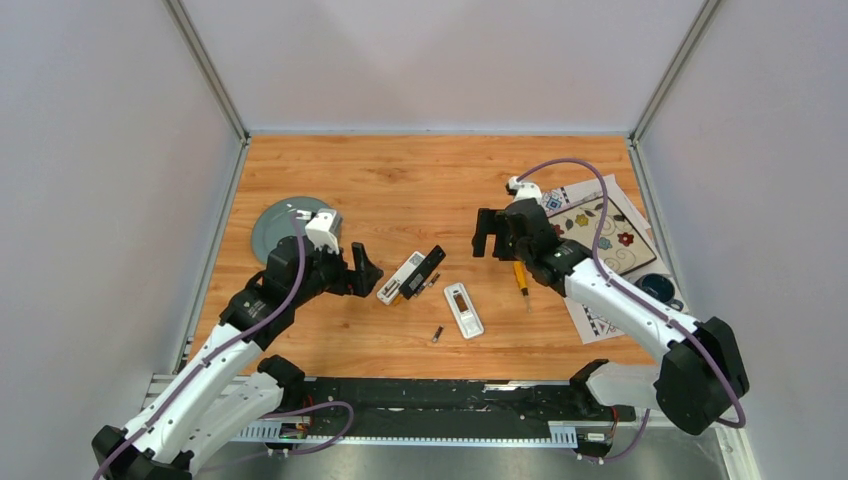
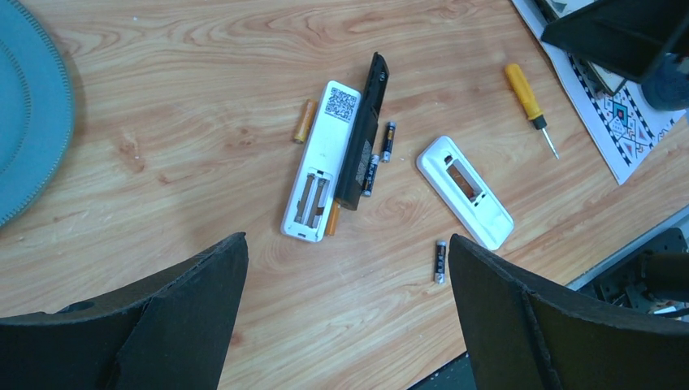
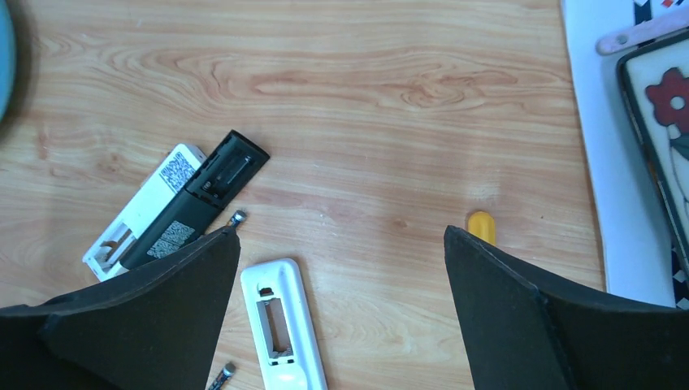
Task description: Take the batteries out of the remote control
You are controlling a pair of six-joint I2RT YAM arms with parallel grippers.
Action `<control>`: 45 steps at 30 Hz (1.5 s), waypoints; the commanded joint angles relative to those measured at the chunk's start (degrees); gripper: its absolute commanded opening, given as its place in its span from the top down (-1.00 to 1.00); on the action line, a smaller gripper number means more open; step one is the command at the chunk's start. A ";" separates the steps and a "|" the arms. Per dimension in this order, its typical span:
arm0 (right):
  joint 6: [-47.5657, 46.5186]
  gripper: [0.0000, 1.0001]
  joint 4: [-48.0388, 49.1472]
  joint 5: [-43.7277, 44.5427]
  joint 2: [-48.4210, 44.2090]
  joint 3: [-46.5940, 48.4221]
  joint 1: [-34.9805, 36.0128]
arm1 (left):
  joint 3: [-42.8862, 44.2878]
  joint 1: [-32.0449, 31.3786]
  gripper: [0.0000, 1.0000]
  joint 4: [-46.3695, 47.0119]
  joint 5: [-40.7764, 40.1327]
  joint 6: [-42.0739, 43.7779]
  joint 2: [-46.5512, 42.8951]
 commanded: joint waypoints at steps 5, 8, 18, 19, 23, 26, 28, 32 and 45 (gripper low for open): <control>0.73 -1.00 0.02 -1.64 -4.00 -0.60 -3.32 | -0.14 0.27 -0.98 1.96 -1.33 -1.75 1.93; 1.70 -1.00 -0.59 -3.57 -3.47 -1.04 -5.95 | -0.31 0.27 -0.98 1.79 -2.12 -1.92 2.46; 4.25 -1.00 -1.73 -13.13 -7.77 -7.11 -17.91 | 0.83 0.27 -0.98 -0.67 -6.69 -1.57 5.98; 4.25 -1.00 -1.91 -14.37 -9.17 -7.63 -18.87 | 1.09 0.27 -0.98 -1.02 -7.65 -1.40 6.68; 3.46 -1.00 -3.66 -15.00 -12.96 -7.46 -22.30 | 3.20 0.27 -0.98 -2.87 -9.15 0.71 8.35; 2.32 -1.00 -5.77 -13.25 -16.12 -5.80 -22.57 | 5.48 0.27 -0.97 -4.71 -10.55 2.20 9.84; 1.88 -1.00 -7.36 -12.19 -18.14 -4.92 -22.57 | 7.68 0.27 -0.98 -5.77 -12.04 3.25 10.89; 1.00 -1.00 -10.25 -11.92 -20.52 -1.40 -22.57 | 11.46 0.27 -0.97 -9.45 -15.91 4.31 12.22; -0.41 -1.00 -12.63 -8.06 -26.67 3.35 -22.49 | 17.88 0.27 -0.96 -8.41 -20.14 9.59 7.84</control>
